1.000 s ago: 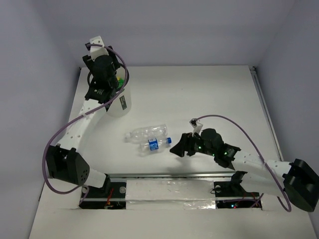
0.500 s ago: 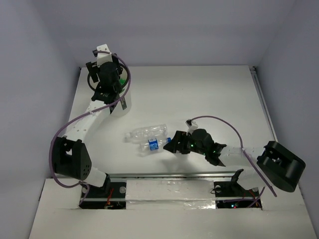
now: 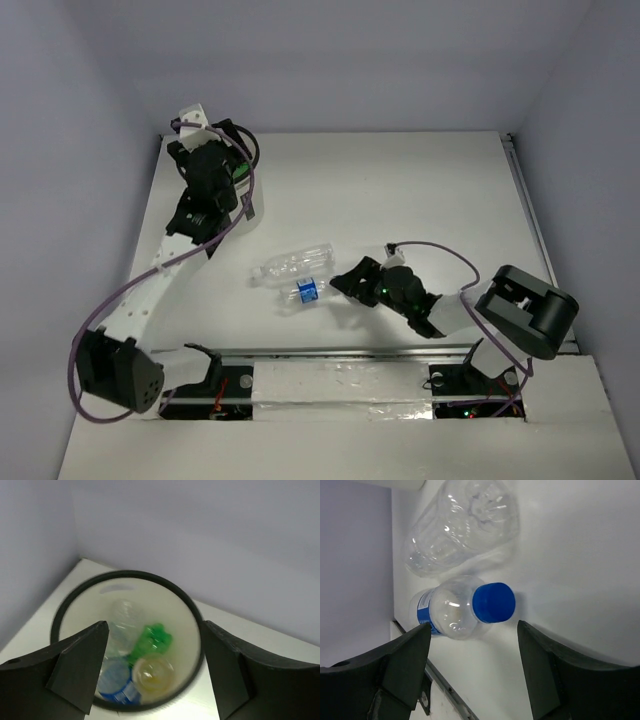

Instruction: Put the plastic bottles in the bin

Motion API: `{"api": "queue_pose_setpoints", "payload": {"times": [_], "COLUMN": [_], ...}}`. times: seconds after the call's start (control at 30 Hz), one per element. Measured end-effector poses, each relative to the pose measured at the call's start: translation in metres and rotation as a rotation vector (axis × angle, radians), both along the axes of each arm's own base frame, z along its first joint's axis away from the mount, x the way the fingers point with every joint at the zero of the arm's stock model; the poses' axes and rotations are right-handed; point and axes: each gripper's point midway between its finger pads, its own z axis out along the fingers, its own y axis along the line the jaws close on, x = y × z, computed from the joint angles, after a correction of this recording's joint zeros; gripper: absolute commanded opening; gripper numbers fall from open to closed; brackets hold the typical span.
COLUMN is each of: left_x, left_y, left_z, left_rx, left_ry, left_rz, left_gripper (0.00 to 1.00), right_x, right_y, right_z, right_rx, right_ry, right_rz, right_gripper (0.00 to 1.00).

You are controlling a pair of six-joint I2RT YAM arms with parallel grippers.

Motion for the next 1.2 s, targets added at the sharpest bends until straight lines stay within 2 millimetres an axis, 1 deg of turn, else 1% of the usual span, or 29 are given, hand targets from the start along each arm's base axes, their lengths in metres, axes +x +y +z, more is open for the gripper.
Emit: {"api": "queue_pose_setpoints", "payload": {"times": [0.1,0.17,0.27,0.3,0.37,0.47,0.53,0.6,0.67,0.73,0.87,1.0,1.1,1.2], "left_x": [-0.03,-0.052,-0.082,-0.089,-0.103,-0.121,-0.134,-0.145,-0.154,-0.16,-0.173,-0.18,-0.183,-0.185], "left_y": [-0.025,-0.042,-0.064,-0.069,-0.074,-0.08,-0.083,-0.083,-0.083,-0.082,-0.075,-0.067,-0.064,-0.064], "left_z": [0.016,0.022,0.018,0.013,-0.007,-0.054,-0.092,-0.121,-0.14,-0.15,-0.177,-0.195,-0.203,-0.213], "left_rx": [-0.059,-0.099,-0.168,-0.192,-0.248,-0.31,-0.345,-0.37,-0.408,-0.449,-0.507,-0.529,-0.544,-0.554], "left_ry": [-0.041,-0.062,-0.058,-0.047,-0.016,0.069,0.147,0.212,0.246,0.257,0.277,0.303,0.32,0.345], "left_rz": [-0.095,-0.164,-0.266,-0.289,-0.327,-0.363,-0.376,-0.374,-0.374,-0.367,-0.338,-0.298,-0.277,-0.265], "left_gripper": [0.69,0.69,0.66,0.62,0.55,0.49,0.47,0.47,0.48,0.51,0.57,0.82,0.85,0.84], "right_x": [0.0,0.0,0.004,0.005,0.006,0.007,0.007,0.007,0.008,0.009,0.011,0.016,0.021,0.025], "right_y": [-0.008,-0.01,-0.007,-0.007,-0.006,-0.004,-0.004,-0.004,-0.004,-0.004,-0.004,-0.001,0.002,0.006], "right_z": [-0.009,-0.017,-0.017,-0.018,-0.019,-0.021,-0.023,-0.025,-0.025,-0.027,-0.027,-0.026,-0.025,-0.026], "right_rx": [0.022,0.031,0.083,0.098,0.132,0.173,0.196,0.215,0.231,0.24,0.262,0.29,0.317,0.334], "right_ry": [0.021,0.038,0.046,0.049,0.053,0.065,0.078,0.088,0.095,0.104,0.111,0.115,0.115,0.118], "right_rz": [-0.046,-0.065,-0.087,-0.093,-0.103,-0.113,-0.122,-0.129,-0.137,-0.147,-0.164,-0.183,-0.194,-0.201], "right_gripper": [0.74,0.72,0.7,0.7,0.68,0.65,0.63,0.62,0.59,0.59,0.59,0.6,0.59,0.52]}}
